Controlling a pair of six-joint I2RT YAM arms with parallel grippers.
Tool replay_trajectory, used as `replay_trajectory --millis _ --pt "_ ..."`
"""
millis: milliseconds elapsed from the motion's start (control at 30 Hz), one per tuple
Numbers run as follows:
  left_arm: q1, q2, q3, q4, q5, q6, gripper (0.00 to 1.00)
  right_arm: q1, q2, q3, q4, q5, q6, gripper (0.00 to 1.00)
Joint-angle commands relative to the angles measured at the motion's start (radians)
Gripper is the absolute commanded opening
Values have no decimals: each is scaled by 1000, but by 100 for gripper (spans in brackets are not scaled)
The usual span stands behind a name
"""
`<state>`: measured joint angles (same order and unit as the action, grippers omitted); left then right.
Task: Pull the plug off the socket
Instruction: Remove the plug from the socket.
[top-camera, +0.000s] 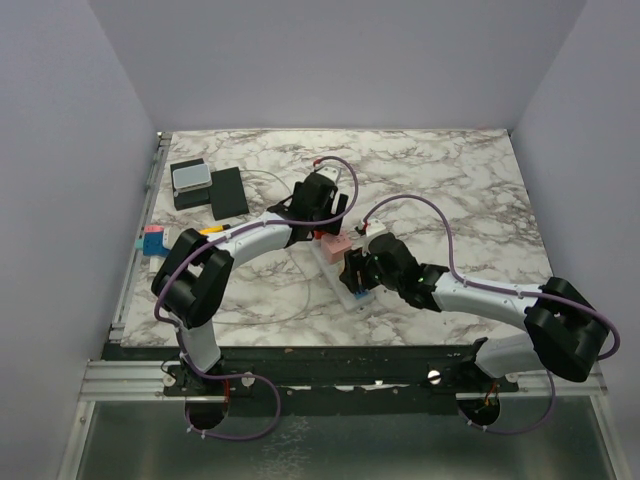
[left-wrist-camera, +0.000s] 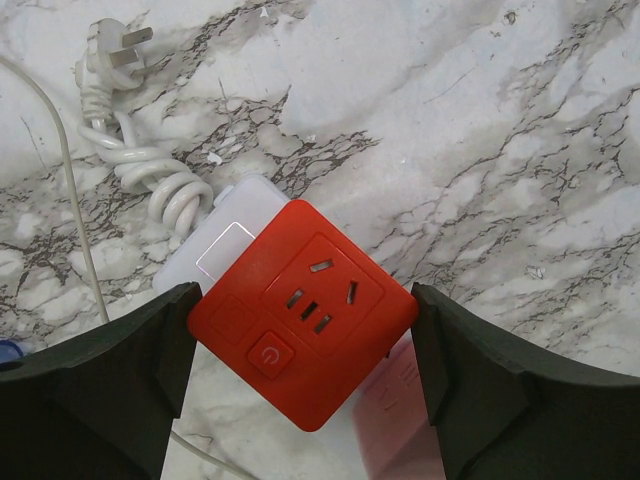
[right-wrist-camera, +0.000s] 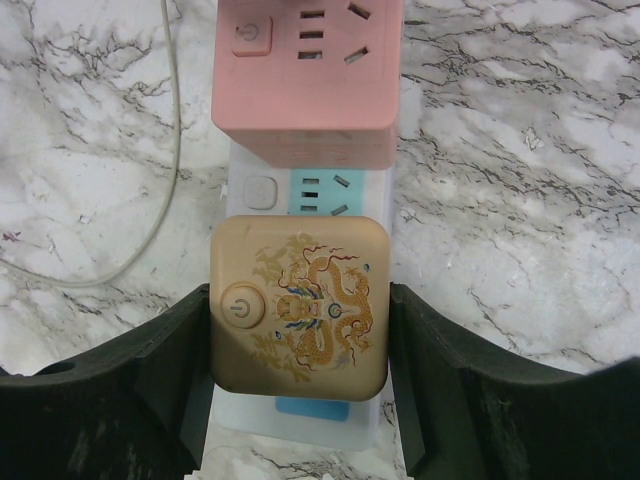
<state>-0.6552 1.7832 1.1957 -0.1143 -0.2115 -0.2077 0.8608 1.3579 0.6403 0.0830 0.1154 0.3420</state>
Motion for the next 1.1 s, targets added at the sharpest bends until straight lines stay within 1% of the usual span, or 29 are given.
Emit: replay_trajectory --millis 0,200,333,533,700,967,1067 --pt "-8 17 20 -43 -18 -8 80 6 12 2 -3 -41 25 0" --pt "-9 25 27 -43 -3 -8 57 6 26 22 -34 -18 39 0" --pt "-8 27 23 -45 -5 -3 48 6 30 51 -77 25 70 0" --pt "-9 31 18 -47 -3 -4 33 6 69 132 -229 143 106 0" --pt "-9 44 22 -50 17 -12 27 17 70 145 -239 195 123 0" --pt "-9 59 25 -57 30 -20 20 152 147 202 -240 324 130 0" --pt "-8 61 27 -60 28 -21 17 181 180 224 -258 347 134 0"
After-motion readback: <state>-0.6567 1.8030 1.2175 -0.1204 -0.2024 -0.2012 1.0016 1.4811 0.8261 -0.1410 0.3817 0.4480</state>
